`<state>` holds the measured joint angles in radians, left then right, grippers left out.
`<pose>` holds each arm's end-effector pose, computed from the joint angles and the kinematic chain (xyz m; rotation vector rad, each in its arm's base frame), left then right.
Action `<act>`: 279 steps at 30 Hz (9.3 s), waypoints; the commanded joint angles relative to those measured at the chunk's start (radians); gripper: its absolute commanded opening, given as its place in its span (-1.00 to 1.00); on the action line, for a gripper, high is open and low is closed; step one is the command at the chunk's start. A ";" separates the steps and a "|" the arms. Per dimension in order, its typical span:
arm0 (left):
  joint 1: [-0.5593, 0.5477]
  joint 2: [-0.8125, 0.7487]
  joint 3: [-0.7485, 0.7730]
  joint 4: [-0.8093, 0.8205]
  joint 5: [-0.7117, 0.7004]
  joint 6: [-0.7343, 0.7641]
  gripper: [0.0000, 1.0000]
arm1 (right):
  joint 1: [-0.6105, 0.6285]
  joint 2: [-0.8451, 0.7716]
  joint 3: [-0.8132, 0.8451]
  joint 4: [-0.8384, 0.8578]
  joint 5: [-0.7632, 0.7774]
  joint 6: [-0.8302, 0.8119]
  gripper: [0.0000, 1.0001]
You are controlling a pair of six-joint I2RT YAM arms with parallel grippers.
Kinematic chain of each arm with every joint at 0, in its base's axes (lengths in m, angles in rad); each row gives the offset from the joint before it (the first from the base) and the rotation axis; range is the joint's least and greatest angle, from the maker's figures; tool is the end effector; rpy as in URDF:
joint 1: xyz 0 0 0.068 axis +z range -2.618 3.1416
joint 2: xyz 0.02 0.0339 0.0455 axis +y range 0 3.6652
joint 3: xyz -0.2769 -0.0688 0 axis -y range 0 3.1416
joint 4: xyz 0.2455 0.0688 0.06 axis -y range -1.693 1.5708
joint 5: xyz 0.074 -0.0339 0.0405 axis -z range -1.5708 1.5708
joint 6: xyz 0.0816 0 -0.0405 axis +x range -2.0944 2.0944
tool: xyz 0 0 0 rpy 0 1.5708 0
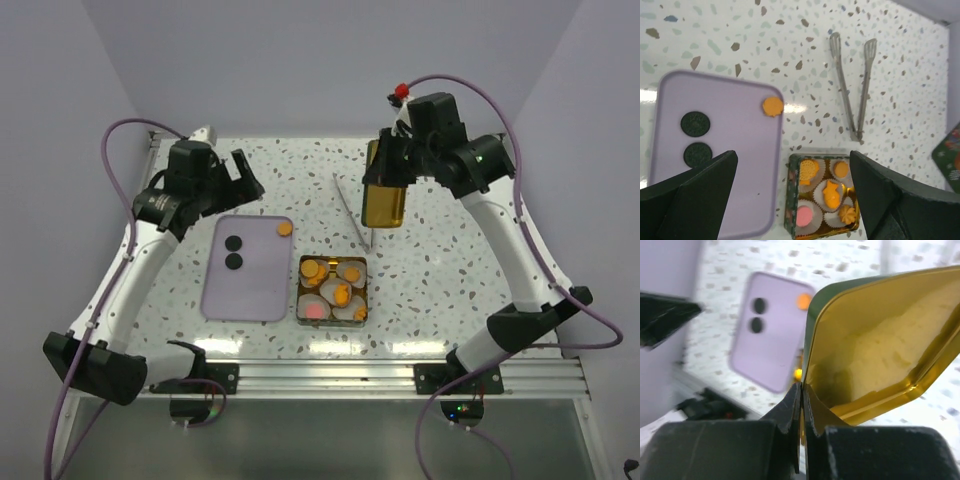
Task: Pack the cookies
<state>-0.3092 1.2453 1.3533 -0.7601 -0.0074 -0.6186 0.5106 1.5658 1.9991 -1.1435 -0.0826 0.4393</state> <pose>0.2790 -0.0885 0.3675 -0.3538 2.2419 -0.4948 0.2881 0.1691 0.4467 -0.1282 2.3451 0.5792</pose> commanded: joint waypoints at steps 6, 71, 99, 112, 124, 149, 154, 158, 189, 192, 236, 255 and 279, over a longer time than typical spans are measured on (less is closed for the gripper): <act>0.274 -0.023 -0.046 0.367 0.458 -0.116 1.00 | 0.000 -0.096 -0.191 0.783 -0.662 0.402 -1.00; 0.423 0.086 -0.480 2.099 0.837 -1.294 -0.85 | 0.020 0.243 -0.554 2.439 -0.736 1.543 0.44; 0.318 -0.124 -0.692 1.073 0.862 -0.601 0.26 | 0.020 -0.056 -0.746 1.209 -0.694 0.713 -0.35; 0.252 -0.208 -0.802 0.785 0.831 -0.360 0.74 | 0.019 -0.226 -1.129 1.269 -0.704 0.677 -0.73; 0.186 -0.230 -0.869 0.762 0.788 -0.294 0.75 | 0.017 -0.334 -1.437 1.458 -0.672 0.766 -0.81; -0.030 0.058 -0.829 0.777 0.679 -0.201 0.65 | -0.035 -0.366 -1.672 1.525 -0.612 0.722 -0.89; -0.053 0.085 -0.821 0.809 0.685 -0.211 0.64 | -0.043 -0.345 -1.700 1.547 -0.615 0.723 -0.91; -0.068 0.101 -0.813 0.843 0.692 -0.225 0.64 | -0.053 -0.314 -1.741 1.749 -0.651 0.798 -0.95; -0.094 0.172 -0.800 0.964 0.689 -0.296 0.62 | -0.291 -0.713 -1.392 0.726 -0.853 0.319 -1.00; -0.094 0.169 -0.800 0.973 0.687 -0.306 0.61 | -0.291 -0.693 -1.370 0.665 -0.835 0.262 -1.00; 0.082 0.059 -0.879 0.846 0.733 -0.213 0.60 | -0.112 -0.174 -1.420 1.623 -0.772 0.735 -1.00; 0.087 0.112 -0.838 0.841 0.756 -0.184 0.59 | -0.110 -0.214 -1.623 1.622 -0.723 0.716 -0.39; 0.099 0.120 -0.824 0.841 0.768 -0.165 0.59 | -0.126 -0.121 -1.241 0.818 -0.612 0.211 0.11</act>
<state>-0.2214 1.3613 0.4961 0.0792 0.7338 -0.8146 0.3897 1.4242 0.7052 -0.1719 -0.7288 0.7532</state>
